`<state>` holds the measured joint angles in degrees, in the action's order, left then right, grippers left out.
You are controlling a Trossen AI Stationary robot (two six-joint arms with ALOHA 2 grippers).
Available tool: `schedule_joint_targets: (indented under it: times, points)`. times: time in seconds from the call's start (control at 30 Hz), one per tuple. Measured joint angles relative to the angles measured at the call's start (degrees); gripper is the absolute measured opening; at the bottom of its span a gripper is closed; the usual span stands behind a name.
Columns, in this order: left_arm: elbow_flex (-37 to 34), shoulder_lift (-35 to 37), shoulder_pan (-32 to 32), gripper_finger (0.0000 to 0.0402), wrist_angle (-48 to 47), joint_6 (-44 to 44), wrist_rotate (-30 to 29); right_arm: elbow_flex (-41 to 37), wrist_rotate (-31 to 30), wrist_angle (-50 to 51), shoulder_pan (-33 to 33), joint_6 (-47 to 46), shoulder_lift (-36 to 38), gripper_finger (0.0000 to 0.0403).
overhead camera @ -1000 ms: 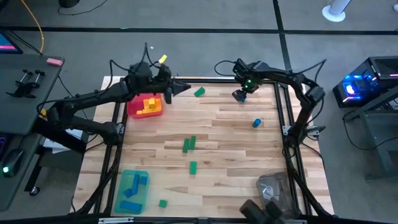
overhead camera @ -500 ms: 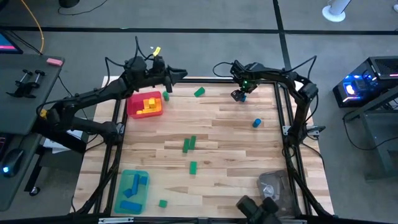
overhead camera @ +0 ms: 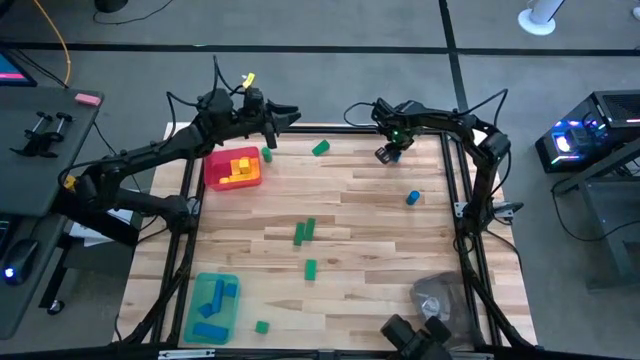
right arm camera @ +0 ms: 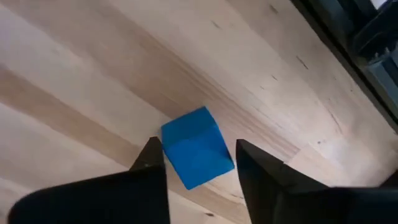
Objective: Sort blocks
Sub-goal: Put the blue block into the green bin
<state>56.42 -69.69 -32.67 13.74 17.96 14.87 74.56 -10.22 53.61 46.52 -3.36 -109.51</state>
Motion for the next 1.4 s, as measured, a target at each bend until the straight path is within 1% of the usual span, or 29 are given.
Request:
schedule_joint_targets:
  times: [0.1, 0.3, 0.4, 0.5, 0.57, 0.73, 0.9, 1.07, 1.13, 1.17, 1.23, 1.3, 1.37, 1.4]
  points:
    - [0.0, 0.3, -0.1, 0.0122, 0.3, -0.1, 0.0, 0.0, 1.1, 0.8, 0.0, 0.7, 0.0, 0.0088]
    - [0.0, 1.8, -0.4, 0.0122, 5.5, -0.2, 0.2, -0.1, 1.3, 3.0, 0.0, 0.5, -0.5, 0.0080]
    - [0.0, 2.6, -0.9, 0.0122, 7.1, -0.2, 0.2, 0.0, 4.4, 2.5, 0.0, -0.8, -2.2, 0.0055]
    - [0.0, 3.9, -1.6, 0.0122, 7.1, -0.2, 0.2, 0.2, 2.8, 2.6, -0.5, -2.9, -3.4, 0.0019]
    - [0.0, 4.7, -1.8, 0.0122, 7.1, -0.3, 0.2, 0.2, 2.0, 2.5, -0.9, -2.8, -3.4, 0.0007]
    - [0.0, 6.5, -1.9, 0.0122, 7.1, -2.5, 0.2, 0.3, 2.4, 2.7, -1.0, -2.7, -3.3, 0.0006]
    - [0.0, 7.8, -1.9, 0.0122, 6.8, -5.4, 0.2, 2.2, 3.3, 6.1, -1.9, -2.6, -3.6, 0.0002]
    - [0.0, 9.4, -1.9, 0.0122, 5.4, -11.8, 0.0, 7.1, 3.8, 7.1, -4.3, -2.2, 0.3, 0.0001]
    - [0.0, 9.9, -1.9, 0.0122, 2.7, -15.1, -0.2, 9.5, 6.0, 5.7, -5.4, -3.0, 2.2, 0.0001]
    - [0.1, 9.9, -1.9, 0.0122, 1.0, -16.9, -0.6, 10.9, 8.2, 3.9, -5.9, -3.2, 3.3, 0.0001]
    - [0.1, 9.8, -1.9, 0.0122, -3.2, -20.9, -2.2, 13.5, 15.1, -1.1, -7.1, -4.2, 5.4, 0.0000]
    - [0.1, 9.0, -1.8, 0.0122, -7.3, -26.0, -5.3, 16.3, 23.3, -7.1, -8.1, -6.0, 6.8, 0.0000]
    - [0.1, 7.6, -1.4, 0.0122, -11.0, -31.8, -7.8, 19.1, 31.3, -12.3, -9.4, -8.1, 7.0, 0.0000]
    - [0.1, 6.7, -1.2, 0.0123, -12.2, -34.8, -8.1, 20.5, 34.5, -14.7, -10.0, -8.9, 6.9, 0.0000]
